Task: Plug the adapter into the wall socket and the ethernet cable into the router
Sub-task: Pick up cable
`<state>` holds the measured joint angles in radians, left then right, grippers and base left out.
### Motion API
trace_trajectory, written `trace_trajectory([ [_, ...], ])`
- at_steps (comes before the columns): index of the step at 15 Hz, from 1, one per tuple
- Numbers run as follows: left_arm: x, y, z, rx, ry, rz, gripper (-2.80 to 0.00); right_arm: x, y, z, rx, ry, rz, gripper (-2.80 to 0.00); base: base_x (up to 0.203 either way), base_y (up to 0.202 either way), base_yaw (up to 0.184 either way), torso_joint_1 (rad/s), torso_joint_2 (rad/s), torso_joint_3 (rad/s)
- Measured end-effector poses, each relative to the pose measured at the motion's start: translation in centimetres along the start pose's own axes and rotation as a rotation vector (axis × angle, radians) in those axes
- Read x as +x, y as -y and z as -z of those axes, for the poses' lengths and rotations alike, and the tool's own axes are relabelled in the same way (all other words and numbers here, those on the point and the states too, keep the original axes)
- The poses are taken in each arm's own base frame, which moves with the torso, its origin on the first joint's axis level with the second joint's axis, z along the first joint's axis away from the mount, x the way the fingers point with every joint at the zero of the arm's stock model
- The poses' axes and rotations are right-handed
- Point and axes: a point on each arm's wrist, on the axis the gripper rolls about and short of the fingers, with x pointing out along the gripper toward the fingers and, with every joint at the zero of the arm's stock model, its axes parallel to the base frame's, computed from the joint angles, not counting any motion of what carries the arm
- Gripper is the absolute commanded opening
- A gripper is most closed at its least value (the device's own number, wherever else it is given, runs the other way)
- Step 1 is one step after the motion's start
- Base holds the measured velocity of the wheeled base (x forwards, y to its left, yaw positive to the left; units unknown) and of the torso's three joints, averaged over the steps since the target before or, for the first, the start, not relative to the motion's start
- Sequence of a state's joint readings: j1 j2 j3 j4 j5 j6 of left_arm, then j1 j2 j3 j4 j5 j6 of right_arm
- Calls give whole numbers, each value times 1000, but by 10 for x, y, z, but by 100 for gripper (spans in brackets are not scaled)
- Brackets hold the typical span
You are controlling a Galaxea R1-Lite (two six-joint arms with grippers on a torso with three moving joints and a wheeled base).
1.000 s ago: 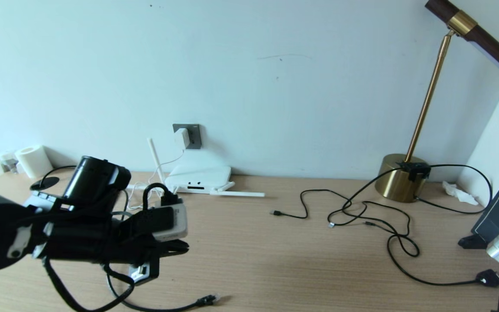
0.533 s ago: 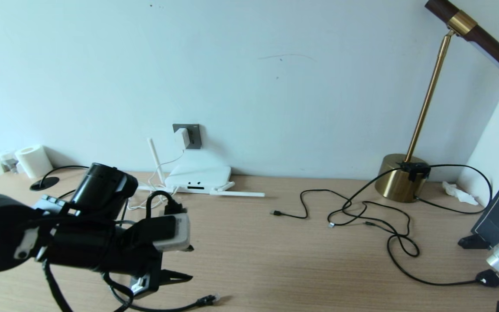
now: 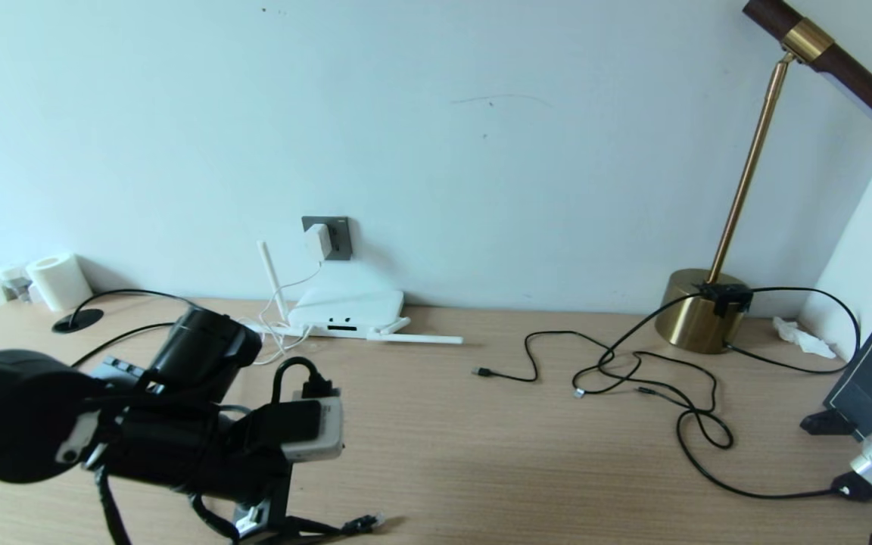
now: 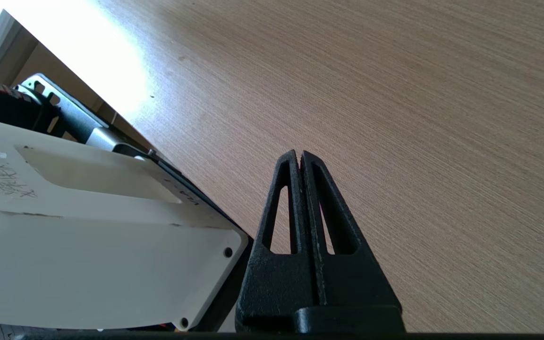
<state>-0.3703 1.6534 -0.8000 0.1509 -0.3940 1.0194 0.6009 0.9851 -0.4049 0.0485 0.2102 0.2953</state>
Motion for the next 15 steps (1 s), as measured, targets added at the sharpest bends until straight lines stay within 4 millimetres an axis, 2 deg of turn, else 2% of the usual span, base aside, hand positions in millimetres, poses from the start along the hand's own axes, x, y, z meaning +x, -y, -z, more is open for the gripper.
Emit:
trace_trajectory([
  [11, 11, 18, 0, -10, -36, 120, 0, 0, 2, 7, 1, -9, 3, -280, 0, 0, 0, 0, 0, 0],
  [15, 14, 13, -4, -35, -45, 184, 0, -4, 3, 14, 2, -2, 1, -280, 0, 0, 0, 0, 0, 0],
])
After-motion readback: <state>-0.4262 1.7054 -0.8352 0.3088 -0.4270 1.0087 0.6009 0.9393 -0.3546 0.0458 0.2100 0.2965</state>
